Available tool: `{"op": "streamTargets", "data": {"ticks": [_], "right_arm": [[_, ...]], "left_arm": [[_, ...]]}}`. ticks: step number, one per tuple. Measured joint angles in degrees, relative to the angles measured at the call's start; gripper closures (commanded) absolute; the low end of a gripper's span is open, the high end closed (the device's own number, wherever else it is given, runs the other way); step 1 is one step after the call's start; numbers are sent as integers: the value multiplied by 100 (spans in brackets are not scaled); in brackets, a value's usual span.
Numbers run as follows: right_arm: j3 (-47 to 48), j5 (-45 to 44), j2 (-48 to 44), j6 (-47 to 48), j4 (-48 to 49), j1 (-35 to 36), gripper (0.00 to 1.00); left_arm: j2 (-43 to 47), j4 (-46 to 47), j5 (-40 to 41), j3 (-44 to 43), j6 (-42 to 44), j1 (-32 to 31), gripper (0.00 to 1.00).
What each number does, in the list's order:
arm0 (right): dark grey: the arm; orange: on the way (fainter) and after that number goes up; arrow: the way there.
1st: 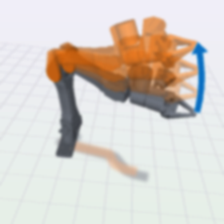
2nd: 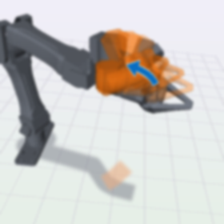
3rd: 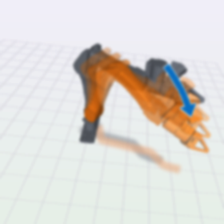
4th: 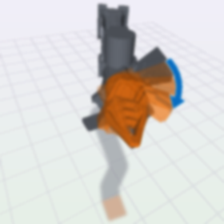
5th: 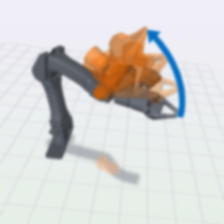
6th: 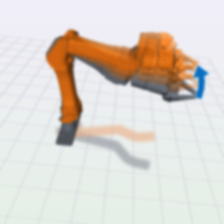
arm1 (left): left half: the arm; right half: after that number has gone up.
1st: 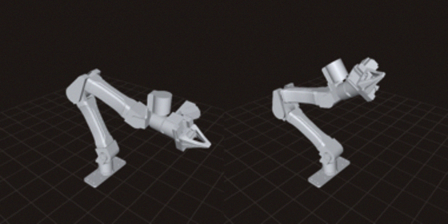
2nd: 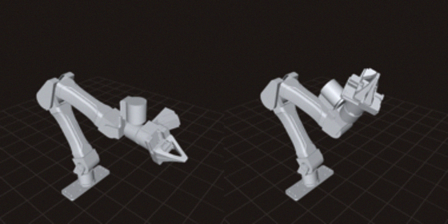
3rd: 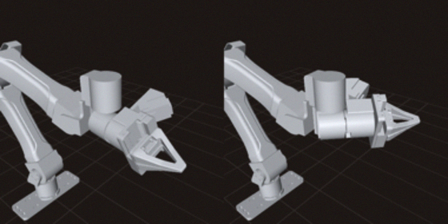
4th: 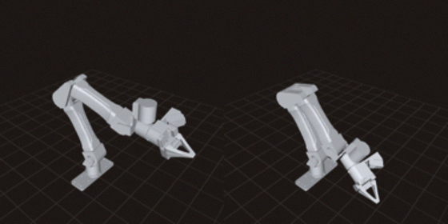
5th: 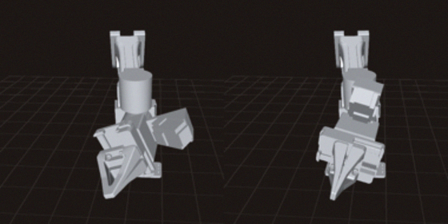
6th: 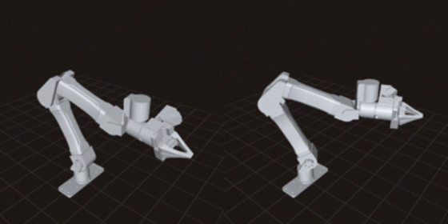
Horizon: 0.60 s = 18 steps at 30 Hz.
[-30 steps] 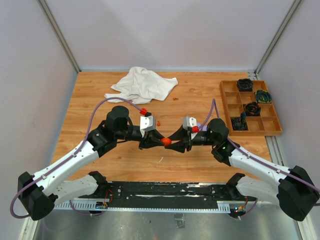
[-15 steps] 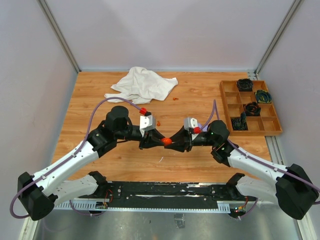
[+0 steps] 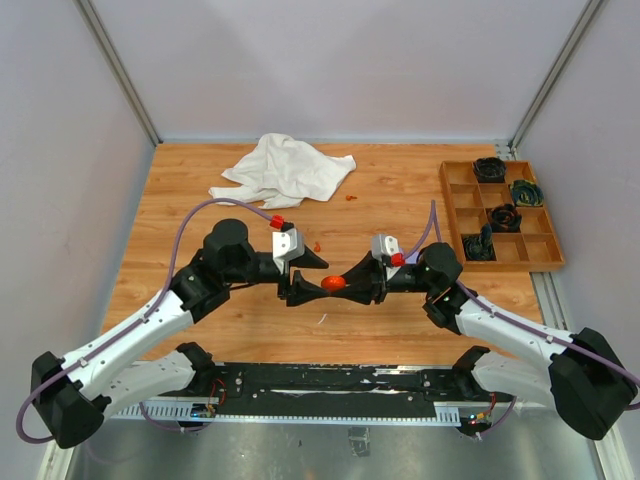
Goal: Insert the wireless bluetooth earbuds into the charging case
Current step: Open the charging case.
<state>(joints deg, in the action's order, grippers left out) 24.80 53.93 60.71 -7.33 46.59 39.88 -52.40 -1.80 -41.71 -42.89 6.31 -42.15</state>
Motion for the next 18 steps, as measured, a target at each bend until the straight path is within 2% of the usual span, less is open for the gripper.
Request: {"op": "streamTargets", "data": {"ticks": [18], "right_arm": [[-61, -2, 0, -103, 164, -81, 99]], "left_arm": [[-168, 227, 780, 57, -446, 0, 28]]}}
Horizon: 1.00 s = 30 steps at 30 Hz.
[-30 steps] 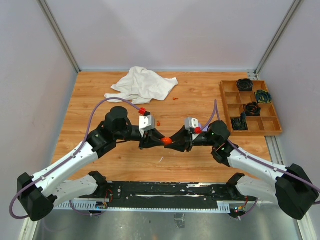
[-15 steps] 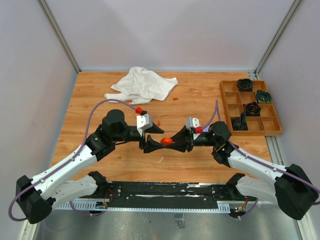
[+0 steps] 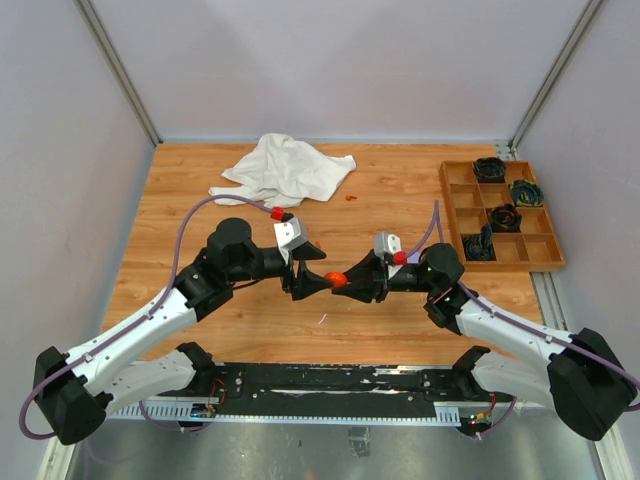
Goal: Insert the wireless bluetooth earbuds into the charging case
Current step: Open the charging case.
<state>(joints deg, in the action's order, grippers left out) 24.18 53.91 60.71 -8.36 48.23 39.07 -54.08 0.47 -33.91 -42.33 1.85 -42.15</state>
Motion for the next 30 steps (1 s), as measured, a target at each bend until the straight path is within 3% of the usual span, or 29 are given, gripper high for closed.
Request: {"op": "streamTargets", "data": {"ticks": [23, 30], "right_arm": [[-66, 59, 2, -74, -9, -24, 99], [-96, -59, 2, -87, -9, -144, 99]], "left_arm": [[22, 313, 1093, 0, -393, 2, 26], [15, 339, 1397, 0, -533, 2, 19]]}}
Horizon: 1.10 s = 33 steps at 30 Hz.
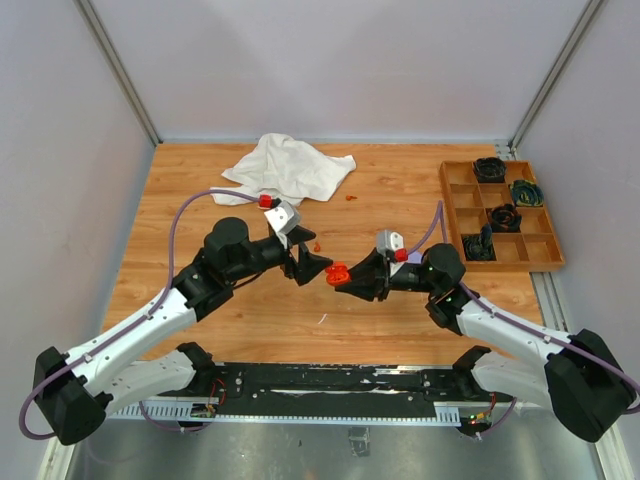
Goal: Insert the wireless bluetooth earbuds into the charging case
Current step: Open the charging case, then pick up the earbud from the center of the board.
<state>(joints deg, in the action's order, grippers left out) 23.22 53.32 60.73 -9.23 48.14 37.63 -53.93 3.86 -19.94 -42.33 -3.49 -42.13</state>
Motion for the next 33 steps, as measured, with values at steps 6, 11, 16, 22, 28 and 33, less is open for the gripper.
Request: {"op": "streamTargets", "data": {"ticks": [6, 11, 16, 22, 28, 33], "right_arm": [[-227, -557, -15, 22, -149, -280, 99], [-474, -1272, -195, 118, -407, -461, 99], [-754, -2024, -501, 245, -601, -470, 99], [-1049, -2905, -946, 372, -678, -490, 99], [-1132, -3394, -1093, 435, -737, -494, 99], [-1145, -3565, -1119, 470, -780, -494, 99]], "left_arm": [[-35, 55, 758, 2, -350, 0, 18], [-560, 164, 1554, 0, -791, 0, 18], [-1502, 164, 2002, -42, -1163, 46, 19], [-2750, 138, 2098, -435, -1626, 376, 21], [-3897, 48, 2076, -1163, -1878, 608, 23], [-4623, -63, 2052, -1556, -1937, 754, 24]]}}
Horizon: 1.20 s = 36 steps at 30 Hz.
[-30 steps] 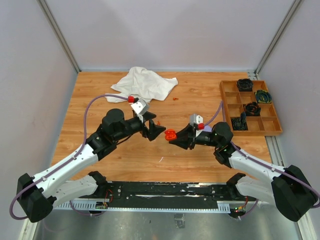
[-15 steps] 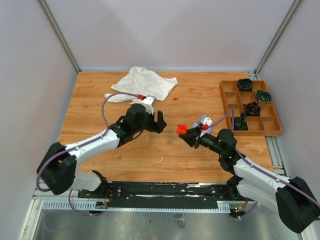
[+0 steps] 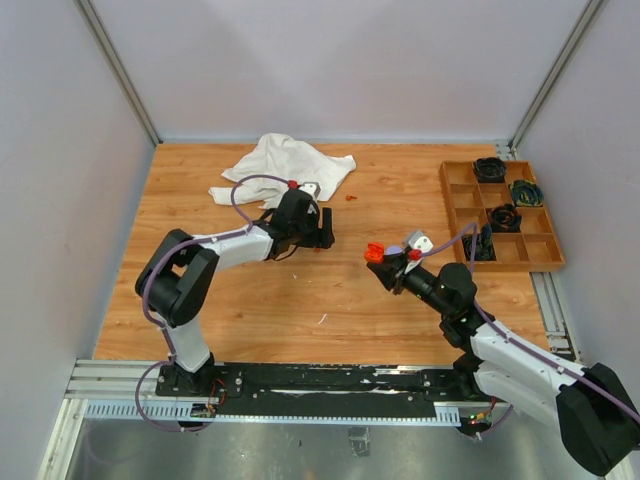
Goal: Insert the wireless bluetooth earbuds into the charging case
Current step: Pick up the earbud from the center of the board.
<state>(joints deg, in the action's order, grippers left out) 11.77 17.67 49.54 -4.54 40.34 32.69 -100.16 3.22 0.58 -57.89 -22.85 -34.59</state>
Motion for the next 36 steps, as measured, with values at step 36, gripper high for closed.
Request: {"op": "streamTargets", "data": {"ticks": [36], "right_arm": [[-20, -122, -203, 28, -157, -2, 99]], "left_arm": [[-505, -1156, -1143, -365, 1394, -433, 60]]}}
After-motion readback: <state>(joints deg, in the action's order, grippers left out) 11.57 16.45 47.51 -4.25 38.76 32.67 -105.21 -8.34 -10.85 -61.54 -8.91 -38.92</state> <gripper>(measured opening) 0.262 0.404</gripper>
